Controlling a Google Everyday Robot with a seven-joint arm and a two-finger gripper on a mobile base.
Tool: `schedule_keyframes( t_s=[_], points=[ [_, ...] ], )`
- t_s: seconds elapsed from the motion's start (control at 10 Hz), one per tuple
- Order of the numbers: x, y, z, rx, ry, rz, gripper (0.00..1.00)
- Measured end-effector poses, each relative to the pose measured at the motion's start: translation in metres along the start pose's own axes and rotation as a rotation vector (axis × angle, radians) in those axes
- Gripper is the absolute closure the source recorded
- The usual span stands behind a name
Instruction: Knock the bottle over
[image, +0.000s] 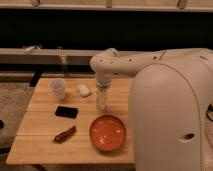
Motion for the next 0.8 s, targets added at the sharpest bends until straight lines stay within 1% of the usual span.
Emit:
schedule_keyframes(
  t_s=[0.2,0.3,0.5,0.6,0.8],
  points=[
    [-0.004,0.014,0.001,-0.023,0.026,-0.026,0.3],
    [-0.003,0.023,0.002,-0.038,0.035,-0.032,0.3],
    [-0.003,0.035,-0.001,-0.044,0.044,-0.056,0.3],
    [-0.006,0.045,-0.007,-0.043,0.039,-0.071,0.3],
    [-0.006,0.055,-0.013,-0.036,0.034,-0.079,0.3]
  ],
)
